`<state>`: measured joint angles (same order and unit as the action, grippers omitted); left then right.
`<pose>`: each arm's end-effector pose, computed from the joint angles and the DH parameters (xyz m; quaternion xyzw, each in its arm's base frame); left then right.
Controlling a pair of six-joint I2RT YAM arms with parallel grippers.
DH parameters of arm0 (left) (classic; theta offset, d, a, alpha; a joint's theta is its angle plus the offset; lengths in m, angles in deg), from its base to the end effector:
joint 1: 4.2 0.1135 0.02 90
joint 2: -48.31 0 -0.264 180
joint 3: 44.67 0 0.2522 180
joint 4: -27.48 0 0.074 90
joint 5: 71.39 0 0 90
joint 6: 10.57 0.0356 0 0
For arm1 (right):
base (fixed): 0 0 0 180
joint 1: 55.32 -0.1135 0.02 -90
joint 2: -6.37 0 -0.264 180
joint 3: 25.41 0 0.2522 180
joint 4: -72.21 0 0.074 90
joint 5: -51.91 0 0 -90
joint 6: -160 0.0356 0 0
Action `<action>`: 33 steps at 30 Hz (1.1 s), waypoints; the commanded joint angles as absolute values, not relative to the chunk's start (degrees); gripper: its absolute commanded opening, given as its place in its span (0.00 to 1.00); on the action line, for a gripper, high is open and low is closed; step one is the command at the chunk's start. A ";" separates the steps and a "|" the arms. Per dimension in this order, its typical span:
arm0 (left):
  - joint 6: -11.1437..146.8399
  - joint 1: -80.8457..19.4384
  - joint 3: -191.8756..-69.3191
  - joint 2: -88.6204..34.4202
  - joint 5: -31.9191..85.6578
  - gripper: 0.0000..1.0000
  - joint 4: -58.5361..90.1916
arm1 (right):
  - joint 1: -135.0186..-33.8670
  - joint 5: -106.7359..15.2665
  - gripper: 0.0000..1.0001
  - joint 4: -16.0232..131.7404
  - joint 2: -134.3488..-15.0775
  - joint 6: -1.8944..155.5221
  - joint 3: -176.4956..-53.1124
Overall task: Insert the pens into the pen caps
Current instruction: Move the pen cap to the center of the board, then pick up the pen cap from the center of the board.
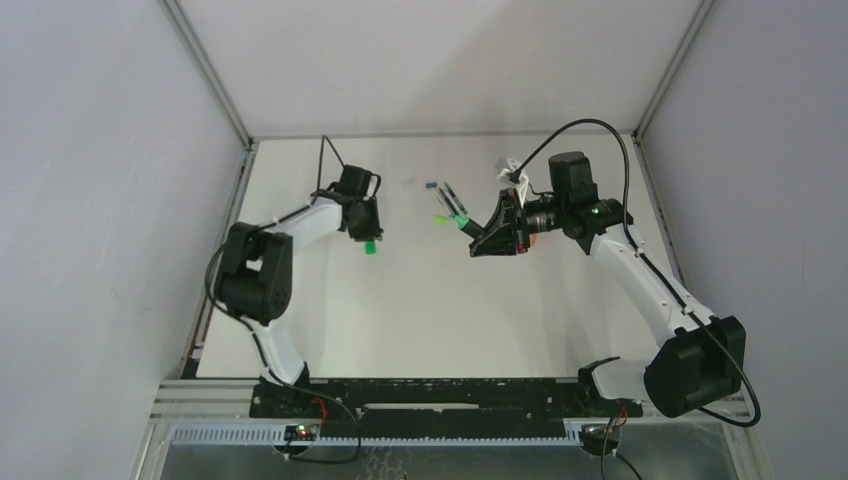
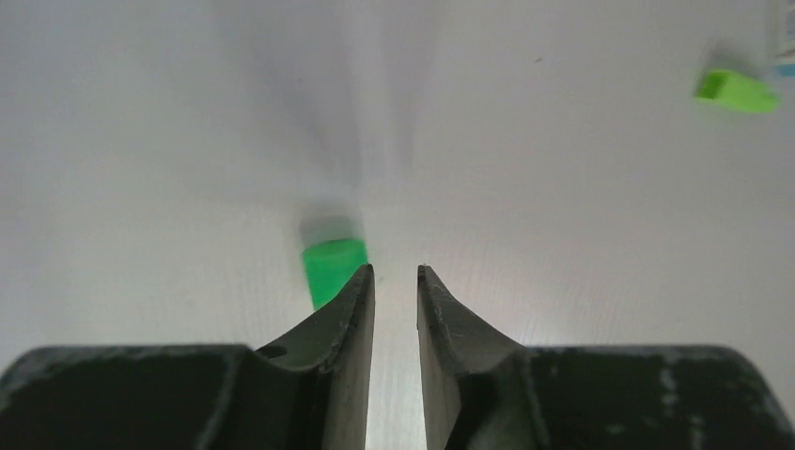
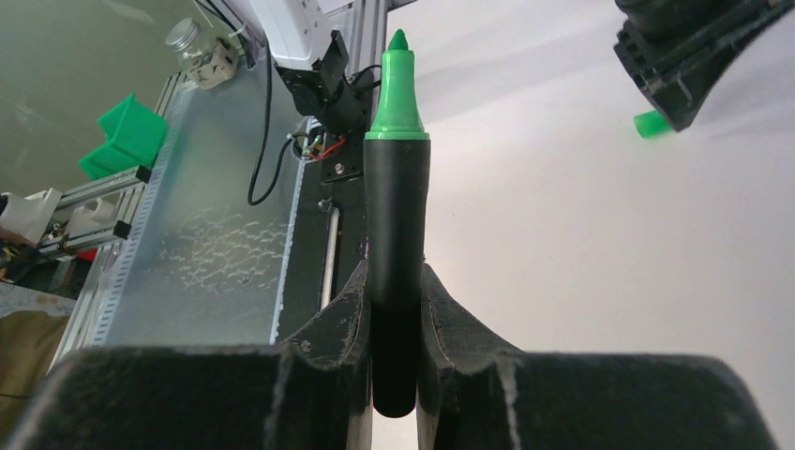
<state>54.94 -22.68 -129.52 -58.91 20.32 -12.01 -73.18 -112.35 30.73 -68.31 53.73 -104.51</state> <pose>0.3630 -0.1224 0.1731 -0.0472 0.9687 -0.1025 0.2209 0.2450 0.1149 0.3371 -0.4666 0.6033 0.5452 0.3478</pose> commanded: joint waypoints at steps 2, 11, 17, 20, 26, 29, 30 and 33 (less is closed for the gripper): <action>58.20 -24.54 -125.47 -43.67 13.86 0.28 -4.57 | -72.37 -113.72 0.00 30.86 -66.49 52.51 -104.61; 60.36 -25.17 -108.09 -24.48 9.36 0.30 5.37 | -72.28 -113.93 0.00 30.60 -66.80 52.33 -104.62; 59.65 -25.13 -101.76 -15.75 7.97 0.48 7.14 | -72.28 -113.52 0.00 30.24 -67.15 51.81 -104.62; 56.23 -24.22 -98.78 -14.60 7.28 0.87 10.25 | -72.28 -113.46 0.00 30.14 -67.37 51.67 -104.61; 47.98 -17.45 -97.64 -22.90 23.58 1.00 16.04 | -72.26 -113.03 0.00 29.98 -67.44 51.22 -104.61; 47.75 -17.53 -98.99 -27.02 24.48 1.00 15.77 | -72.27 -113.05 0.00 29.85 -67.46 50.98 -104.56; 48.11 -17.93 -99.75 -28.15 22.40 0.99 14.86 | -72.25 -113.04 0.00 29.73 -67.50 50.89 -104.59; 50.88 -20.23 -104.42 -32.59 13.68 0.98 7.97 | -72.22 -113.07 0.00 29.67 -67.72 50.84 -104.62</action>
